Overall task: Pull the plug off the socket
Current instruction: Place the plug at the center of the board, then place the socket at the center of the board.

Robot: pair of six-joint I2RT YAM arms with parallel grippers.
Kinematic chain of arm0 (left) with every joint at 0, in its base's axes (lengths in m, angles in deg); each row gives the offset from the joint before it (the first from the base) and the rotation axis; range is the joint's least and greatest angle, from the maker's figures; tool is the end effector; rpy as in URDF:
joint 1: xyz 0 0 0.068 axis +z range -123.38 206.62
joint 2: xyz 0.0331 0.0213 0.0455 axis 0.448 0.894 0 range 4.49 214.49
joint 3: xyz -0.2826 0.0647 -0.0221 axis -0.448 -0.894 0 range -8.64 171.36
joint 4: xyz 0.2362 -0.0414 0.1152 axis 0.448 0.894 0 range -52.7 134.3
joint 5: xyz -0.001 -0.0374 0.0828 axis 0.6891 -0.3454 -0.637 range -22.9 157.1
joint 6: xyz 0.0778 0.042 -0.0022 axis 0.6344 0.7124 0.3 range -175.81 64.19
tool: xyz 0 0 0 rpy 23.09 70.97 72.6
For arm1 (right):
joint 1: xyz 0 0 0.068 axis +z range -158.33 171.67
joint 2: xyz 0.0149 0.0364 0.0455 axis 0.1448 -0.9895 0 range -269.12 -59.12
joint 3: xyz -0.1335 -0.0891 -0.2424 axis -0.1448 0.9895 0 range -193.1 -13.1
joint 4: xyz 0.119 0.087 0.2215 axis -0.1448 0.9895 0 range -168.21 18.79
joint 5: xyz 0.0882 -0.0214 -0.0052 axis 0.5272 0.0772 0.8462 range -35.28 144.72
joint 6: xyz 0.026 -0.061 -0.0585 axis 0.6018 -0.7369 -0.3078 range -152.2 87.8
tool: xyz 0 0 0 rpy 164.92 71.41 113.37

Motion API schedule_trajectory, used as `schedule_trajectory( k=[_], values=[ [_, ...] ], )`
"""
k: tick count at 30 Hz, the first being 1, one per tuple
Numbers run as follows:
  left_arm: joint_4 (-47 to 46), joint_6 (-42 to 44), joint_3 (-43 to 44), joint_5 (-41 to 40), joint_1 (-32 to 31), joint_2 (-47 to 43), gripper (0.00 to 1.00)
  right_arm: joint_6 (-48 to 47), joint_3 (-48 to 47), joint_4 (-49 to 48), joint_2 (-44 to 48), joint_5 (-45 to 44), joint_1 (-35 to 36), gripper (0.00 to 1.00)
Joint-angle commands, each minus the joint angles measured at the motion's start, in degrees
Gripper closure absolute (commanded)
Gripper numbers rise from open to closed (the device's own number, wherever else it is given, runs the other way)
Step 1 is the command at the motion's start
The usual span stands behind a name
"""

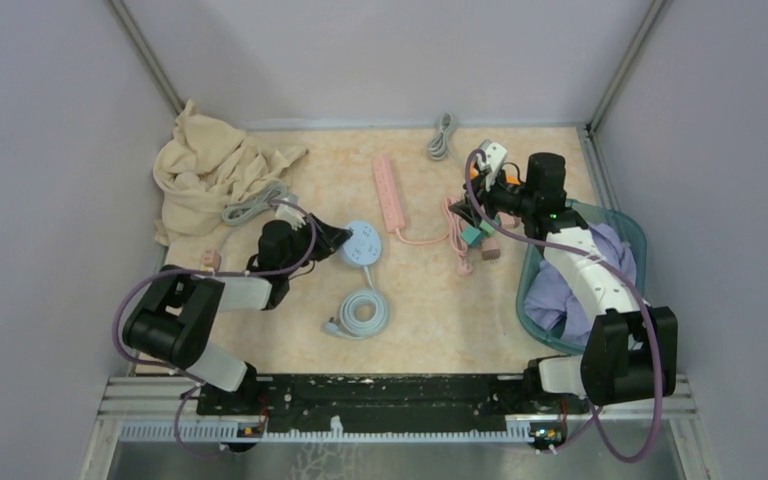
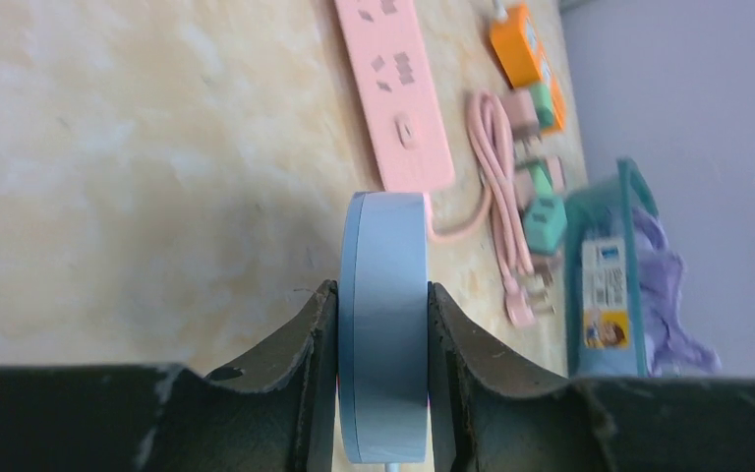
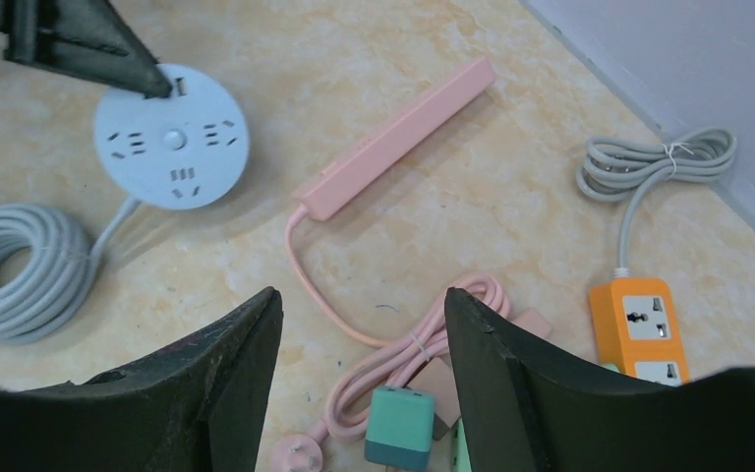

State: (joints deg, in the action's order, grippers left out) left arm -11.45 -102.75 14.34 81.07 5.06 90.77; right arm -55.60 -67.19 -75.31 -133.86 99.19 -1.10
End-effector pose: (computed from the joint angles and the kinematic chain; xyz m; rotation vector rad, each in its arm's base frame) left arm 0.2841 -0.1327 0.1614 -0.2473 1.9362 -1.0427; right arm 0.3104 0.0949 0.3020 -0.9588 1.6407 0.5739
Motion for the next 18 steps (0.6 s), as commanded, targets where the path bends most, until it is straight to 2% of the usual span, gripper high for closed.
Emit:
schedule_trajectory(
  k=[1, 4, 9, 14, 18],
  values=[
    [1.7, -4.1, 10.0, -17.1, 1.3, 3.5, 0.92, -0.2, -0.7, -1.9, 2.0, 4.0, -0.3, 0.39],
    [7.4, -5.0, 16.8, -21.7, 2.3, 7.6, 0.9, 0.0, -0.6, -2.0, 2.3, 4.2, -0.3, 0.39],
    [10.4, -4.2, 27.7, -19.6, 4.4, 17.0, 0.87, 0.1, -0.6, -2.0, 2.6, 4.4, -0.3, 0.39],
    [14.3, -3.5, 35.9, -15.6, 6.7, 23.8, 0.65, 0.1, -0.5, -2.2, 3.1, 4.6, -0.3, 0.39],
    [16.7, -2.3, 39.7, -13.4, 7.7, 25.6, 0.54, 0.1, -0.4, -2.3, 3.3, 4.7, -0.3, 0.39]
  ],
)
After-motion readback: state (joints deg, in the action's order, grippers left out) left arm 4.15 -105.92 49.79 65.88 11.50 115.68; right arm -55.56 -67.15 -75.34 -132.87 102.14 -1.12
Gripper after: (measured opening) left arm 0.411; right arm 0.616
